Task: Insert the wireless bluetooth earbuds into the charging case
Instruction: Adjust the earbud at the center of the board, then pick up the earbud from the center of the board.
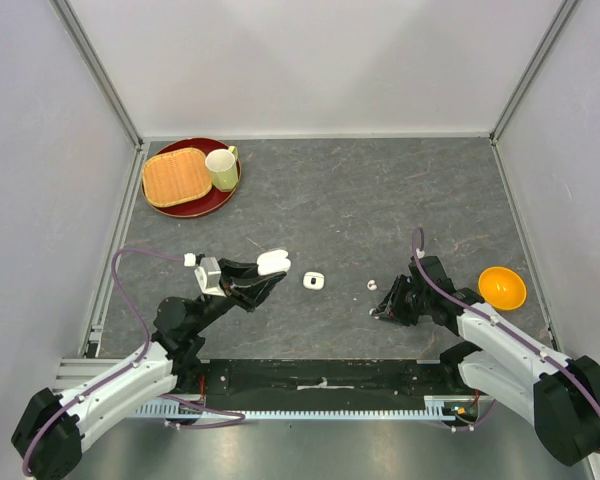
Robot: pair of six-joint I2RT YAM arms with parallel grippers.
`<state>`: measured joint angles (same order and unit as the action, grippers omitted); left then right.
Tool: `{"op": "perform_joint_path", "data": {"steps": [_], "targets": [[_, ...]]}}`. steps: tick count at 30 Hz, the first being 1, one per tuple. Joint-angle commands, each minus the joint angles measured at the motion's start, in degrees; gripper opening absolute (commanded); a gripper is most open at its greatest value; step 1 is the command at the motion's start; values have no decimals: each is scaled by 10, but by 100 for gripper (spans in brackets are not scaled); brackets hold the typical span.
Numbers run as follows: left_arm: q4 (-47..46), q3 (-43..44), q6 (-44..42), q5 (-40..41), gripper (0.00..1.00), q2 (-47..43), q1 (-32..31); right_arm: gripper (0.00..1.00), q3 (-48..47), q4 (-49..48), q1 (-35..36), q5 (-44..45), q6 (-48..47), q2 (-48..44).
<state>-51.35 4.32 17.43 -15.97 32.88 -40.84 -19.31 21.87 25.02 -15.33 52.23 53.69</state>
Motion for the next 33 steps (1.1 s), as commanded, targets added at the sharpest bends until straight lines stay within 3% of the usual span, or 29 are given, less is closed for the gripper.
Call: {"op": "perform_joint_path", "data": {"steps": [1, 15, 33], "targets": [[-22, 6, 17, 7, 2, 3, 1, 35, -28, 1, 3, 7, -12, 1], [-10, 9, 12, 9, 2, -5, 1, 34, -124, 58, 2, 108, -185, 70], [-3, 5, 11, 15, 2, -12, 1, 36, -122, 23, 3, 29, -231, 128]]}}
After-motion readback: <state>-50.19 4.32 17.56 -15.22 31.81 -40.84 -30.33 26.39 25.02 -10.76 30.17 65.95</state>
